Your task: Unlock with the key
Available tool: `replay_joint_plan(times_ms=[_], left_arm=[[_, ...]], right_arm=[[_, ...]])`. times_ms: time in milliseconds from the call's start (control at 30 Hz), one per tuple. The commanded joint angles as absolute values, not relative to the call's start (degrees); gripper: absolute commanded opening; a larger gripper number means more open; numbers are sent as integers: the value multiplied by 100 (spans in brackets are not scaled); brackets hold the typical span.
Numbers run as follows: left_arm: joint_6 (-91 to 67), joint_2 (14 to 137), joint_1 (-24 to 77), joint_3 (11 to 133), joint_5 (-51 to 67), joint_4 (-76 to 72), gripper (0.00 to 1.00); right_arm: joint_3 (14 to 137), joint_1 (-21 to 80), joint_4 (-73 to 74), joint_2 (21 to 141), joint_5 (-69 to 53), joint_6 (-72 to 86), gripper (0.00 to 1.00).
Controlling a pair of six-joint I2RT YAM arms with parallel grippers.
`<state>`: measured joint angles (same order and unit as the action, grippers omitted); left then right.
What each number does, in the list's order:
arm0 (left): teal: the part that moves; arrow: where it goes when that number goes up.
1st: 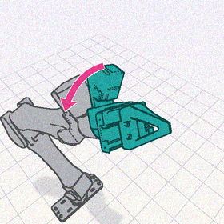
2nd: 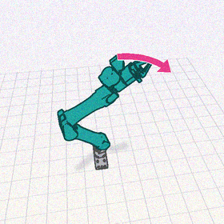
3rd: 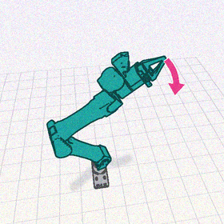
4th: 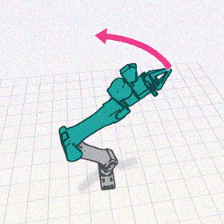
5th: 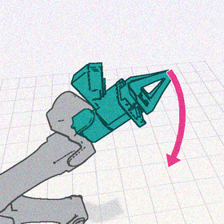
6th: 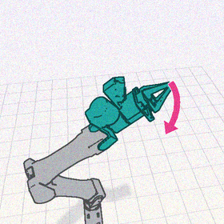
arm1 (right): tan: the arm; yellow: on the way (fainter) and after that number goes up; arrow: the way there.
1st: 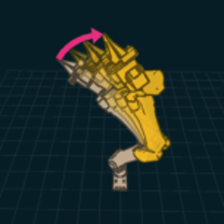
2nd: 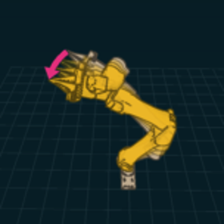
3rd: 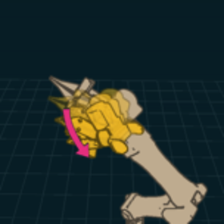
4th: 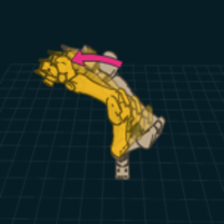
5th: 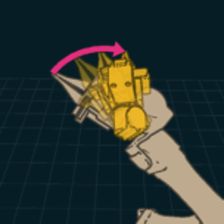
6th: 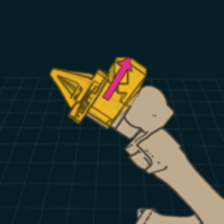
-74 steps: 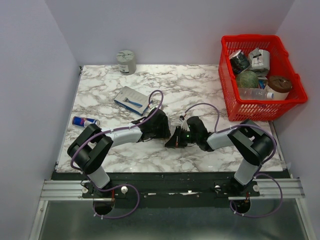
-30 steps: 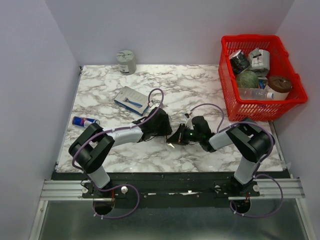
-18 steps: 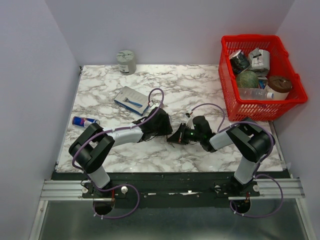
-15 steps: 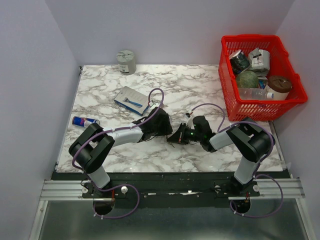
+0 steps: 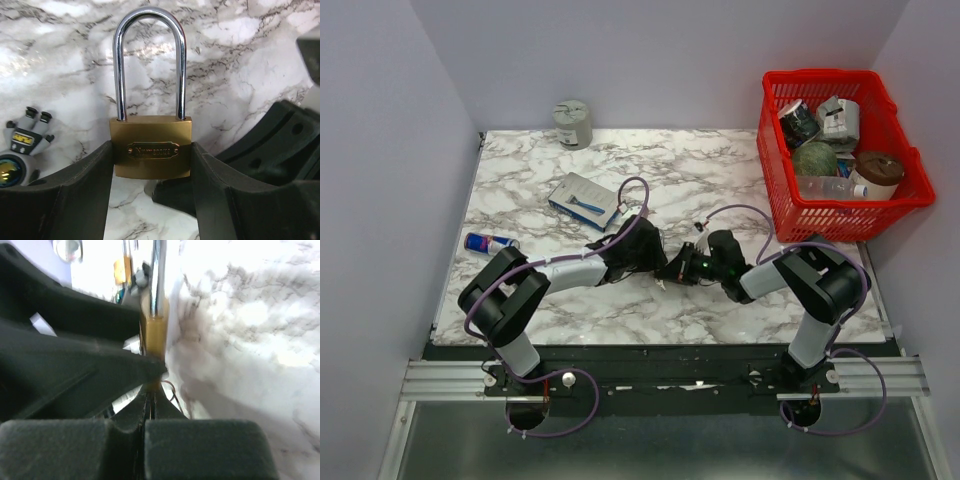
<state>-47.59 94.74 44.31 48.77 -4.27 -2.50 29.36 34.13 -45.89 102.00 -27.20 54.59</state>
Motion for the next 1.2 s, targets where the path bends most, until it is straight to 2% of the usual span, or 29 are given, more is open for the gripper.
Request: replay_joint_plan(times_ms=[0,333,633,833,1167], left_arm=[[-4904,9475,4693,4755,237,-114,0],[-4983,9431,4711,4737,378,-158,0],[-5177,9176,4746,4588,580,-360,0],[-5212,9176,4799,4579,659,-395,0],[-4922,8860,4808,4623,633,-430,0]], right_arm=[[3199,3173,-5440,10248,-1749,5335,1],[3164,3120,-5598,10283,-1372,5028,1],[2821,3111,-6327,10151,-835,4685,1],[2804,3111,-6952,10178,-826,4632,1],[2637,3041,-7162,10011,-1177,4860,1]])
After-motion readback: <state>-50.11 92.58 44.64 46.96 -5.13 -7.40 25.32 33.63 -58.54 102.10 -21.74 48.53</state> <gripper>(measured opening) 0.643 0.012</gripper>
